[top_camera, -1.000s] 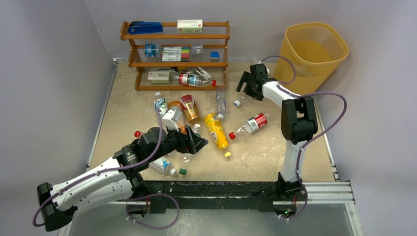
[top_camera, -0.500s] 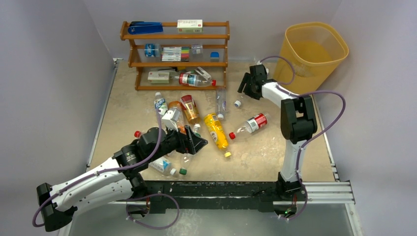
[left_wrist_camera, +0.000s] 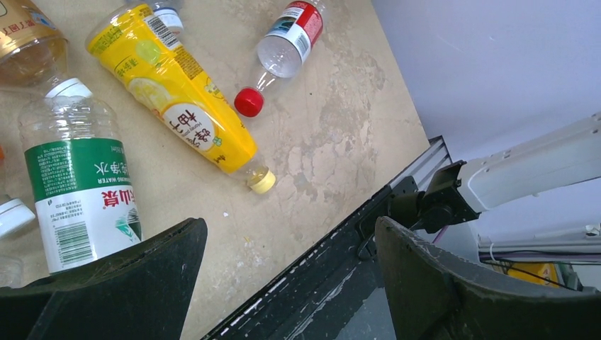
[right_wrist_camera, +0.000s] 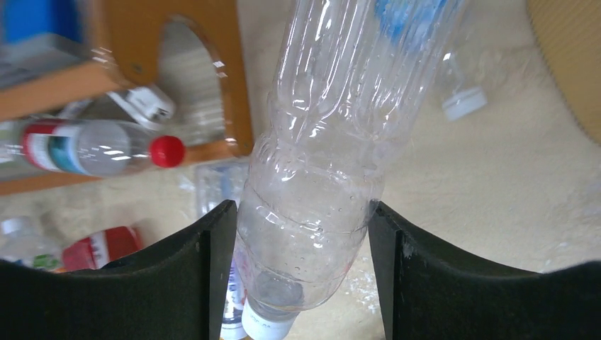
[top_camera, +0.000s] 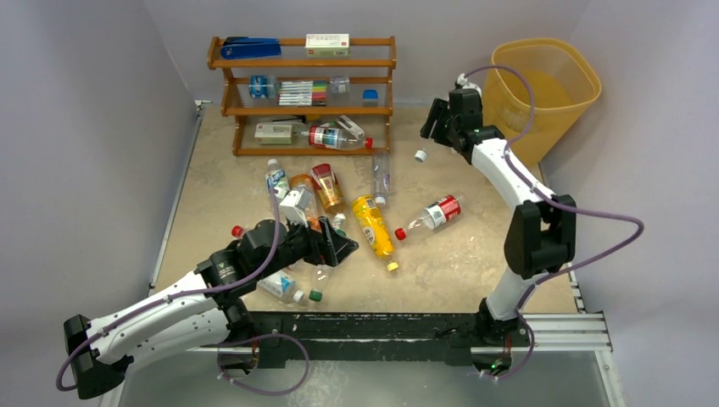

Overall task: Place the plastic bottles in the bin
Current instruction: Pick up the plastic bottle at the center of the board, then place the plastic bottle in the trash bin.

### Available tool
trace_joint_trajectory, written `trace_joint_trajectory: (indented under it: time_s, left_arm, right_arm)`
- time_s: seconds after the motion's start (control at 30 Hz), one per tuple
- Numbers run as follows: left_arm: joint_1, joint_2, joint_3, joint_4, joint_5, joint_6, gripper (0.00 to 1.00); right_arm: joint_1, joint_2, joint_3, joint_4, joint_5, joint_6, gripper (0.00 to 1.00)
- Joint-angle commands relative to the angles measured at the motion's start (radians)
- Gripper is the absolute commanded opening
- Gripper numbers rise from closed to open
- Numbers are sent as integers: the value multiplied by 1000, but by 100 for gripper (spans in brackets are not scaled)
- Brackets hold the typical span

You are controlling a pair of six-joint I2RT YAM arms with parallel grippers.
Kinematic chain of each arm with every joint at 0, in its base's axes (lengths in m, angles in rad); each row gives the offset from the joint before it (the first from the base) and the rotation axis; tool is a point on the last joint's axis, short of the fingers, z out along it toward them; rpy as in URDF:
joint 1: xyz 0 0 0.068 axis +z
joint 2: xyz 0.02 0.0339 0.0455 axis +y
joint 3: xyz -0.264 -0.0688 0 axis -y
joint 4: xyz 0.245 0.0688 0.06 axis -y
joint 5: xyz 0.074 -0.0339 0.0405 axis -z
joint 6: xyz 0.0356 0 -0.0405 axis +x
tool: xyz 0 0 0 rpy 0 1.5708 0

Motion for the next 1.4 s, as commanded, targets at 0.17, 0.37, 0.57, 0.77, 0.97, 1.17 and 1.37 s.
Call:
trace_joint_trajectory:
  time_s: [0.17,0.37,0.57,0.77,0.97,1.17,1.37]
  left_arm:
    - [2,8,-14,46,-10,6,88]
    - [2,10,-29,57,-8,1,89]
    - [3,-2,-31,45,-13,2,89]
    - [3,-11,-38,41,-15,0,89]
    - [2,-3,-39,49,-11,-2,89]
    - [2,-4,-38,45,-10,-5,89]
    - [2,-11,-37,36,-18,-11,89]
  right_arm:
    - [1,-147,210,-97,3,-63,56]
    - [-4,-150,340,-156,39,-98,57]
    - [-71,-155,446,-183,33,-110,57]
    - [-234,-157,545,-192,-13,-121,58]
    - [-406,-90,669,-217,-78,-120,58]
    - [-529,0,742,-219,-135,-100,58]
    - [-570,103,804,-228,-174,-109,58]
